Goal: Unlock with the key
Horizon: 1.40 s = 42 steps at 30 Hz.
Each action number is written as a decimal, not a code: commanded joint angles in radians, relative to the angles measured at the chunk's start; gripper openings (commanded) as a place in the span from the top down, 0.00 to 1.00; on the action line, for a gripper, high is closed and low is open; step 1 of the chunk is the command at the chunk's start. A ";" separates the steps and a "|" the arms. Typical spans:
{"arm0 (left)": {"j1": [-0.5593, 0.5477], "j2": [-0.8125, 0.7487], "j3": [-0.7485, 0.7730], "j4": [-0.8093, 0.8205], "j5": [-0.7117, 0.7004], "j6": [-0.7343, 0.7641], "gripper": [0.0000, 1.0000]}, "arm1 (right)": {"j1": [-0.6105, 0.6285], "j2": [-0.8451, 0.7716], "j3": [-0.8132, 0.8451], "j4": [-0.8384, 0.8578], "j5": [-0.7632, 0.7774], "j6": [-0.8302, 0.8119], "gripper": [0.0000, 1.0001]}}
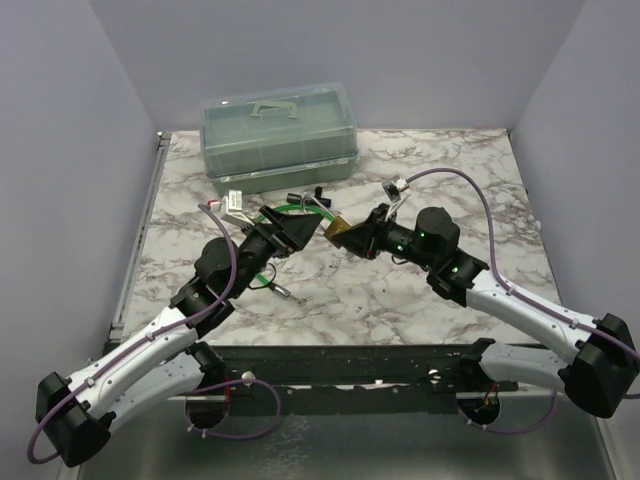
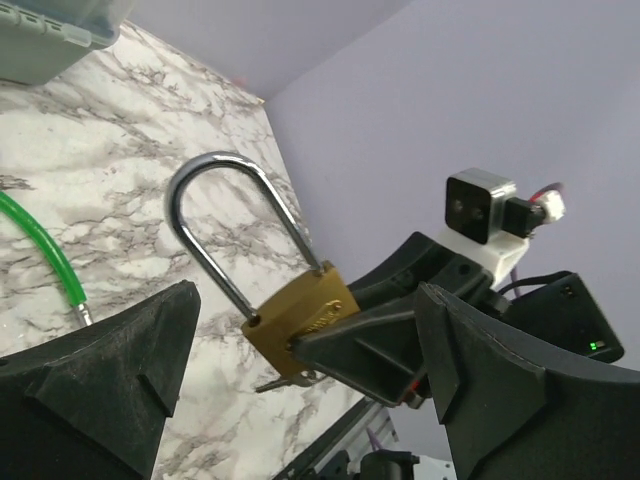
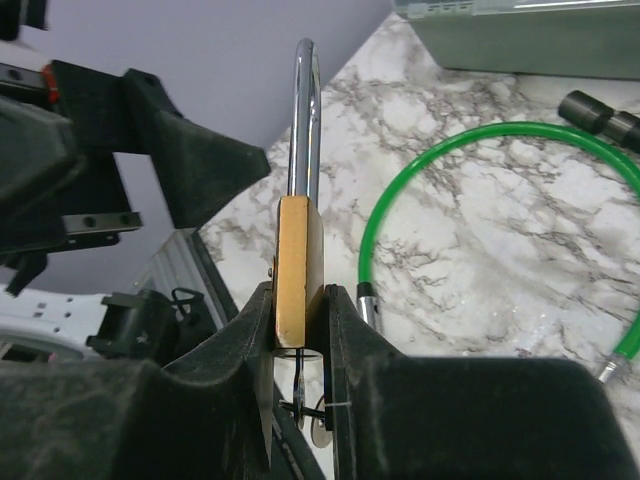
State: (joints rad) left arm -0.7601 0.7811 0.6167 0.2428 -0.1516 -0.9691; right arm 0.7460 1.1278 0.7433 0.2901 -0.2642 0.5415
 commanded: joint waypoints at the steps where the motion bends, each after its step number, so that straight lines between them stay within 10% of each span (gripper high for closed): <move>1: 0.010 -0.022 -0.033 0.000 0.043 0.042 0.05 | -0.003 -0.031 0.050 0.082 -0.170 0.034 1.00; 21: 0.011 -0.109 -0.105 0.157 0.118 0.049 0.58 | -0.002 0.034 0.032 0.255 -0.441 0.172 1.00; 42: 0.011 -0.073 -0.080 0.300 0.332 0.331 0.31 | -0.003 0.151 0.039 0.442 -0.684 0.339 0.99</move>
State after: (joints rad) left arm -0.7464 0.6895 0.4995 0.4774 0.0795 -0.7227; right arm 0.7414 1.2747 0.7517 0.6128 -0.8848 0.8249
